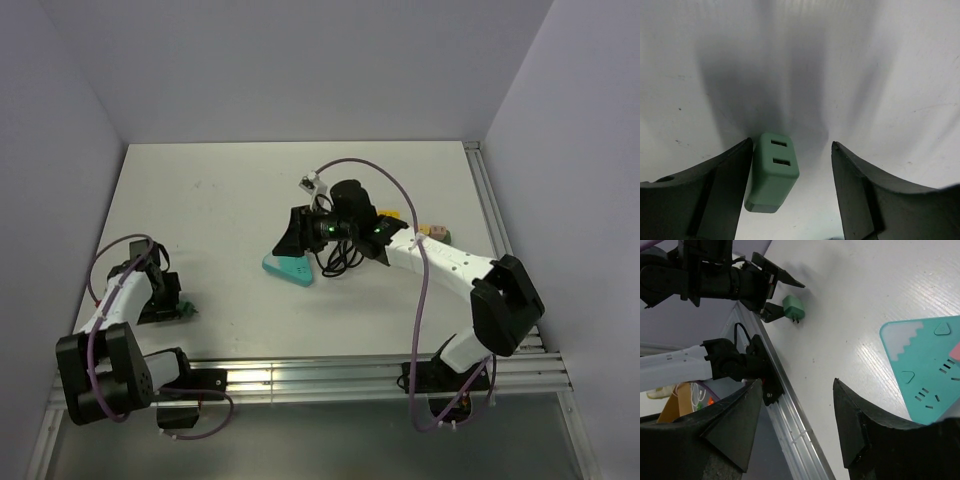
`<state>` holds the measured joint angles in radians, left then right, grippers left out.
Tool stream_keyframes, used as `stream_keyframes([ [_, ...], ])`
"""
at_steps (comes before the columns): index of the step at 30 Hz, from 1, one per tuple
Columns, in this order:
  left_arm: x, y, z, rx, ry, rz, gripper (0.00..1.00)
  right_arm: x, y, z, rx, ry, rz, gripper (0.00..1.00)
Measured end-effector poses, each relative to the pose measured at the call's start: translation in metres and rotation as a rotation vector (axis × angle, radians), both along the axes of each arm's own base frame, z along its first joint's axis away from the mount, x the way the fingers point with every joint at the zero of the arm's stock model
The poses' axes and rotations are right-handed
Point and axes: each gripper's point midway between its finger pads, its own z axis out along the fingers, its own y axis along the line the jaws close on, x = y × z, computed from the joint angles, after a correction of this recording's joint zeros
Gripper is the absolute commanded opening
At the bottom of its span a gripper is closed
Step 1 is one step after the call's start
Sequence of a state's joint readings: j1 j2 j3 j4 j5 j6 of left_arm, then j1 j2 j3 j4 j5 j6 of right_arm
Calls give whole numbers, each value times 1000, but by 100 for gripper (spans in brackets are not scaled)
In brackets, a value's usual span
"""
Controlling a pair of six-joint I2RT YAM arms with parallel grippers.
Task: Insert the plug
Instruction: Pick up the plug from the corner of the board.
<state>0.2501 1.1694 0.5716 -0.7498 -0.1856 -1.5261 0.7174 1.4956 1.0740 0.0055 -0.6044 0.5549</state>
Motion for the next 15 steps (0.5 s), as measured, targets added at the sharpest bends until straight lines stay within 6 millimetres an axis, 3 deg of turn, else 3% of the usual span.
stream_keyframes([
  [3,3,-7,-1,-5,3,-15,69,-1,11,-13,-8,9,18,69],
  [9,10,-32,-2,1,10,-74,75,-21,37,-50,-71,37,91,68],
  [13,15,-34,-3,-1,53,-76,82,-33,45,-56,-83,19,128,66],
  [15,16,-34,-3,0,58,-74,79,-33,48,-53,-74,1,134,66],
])
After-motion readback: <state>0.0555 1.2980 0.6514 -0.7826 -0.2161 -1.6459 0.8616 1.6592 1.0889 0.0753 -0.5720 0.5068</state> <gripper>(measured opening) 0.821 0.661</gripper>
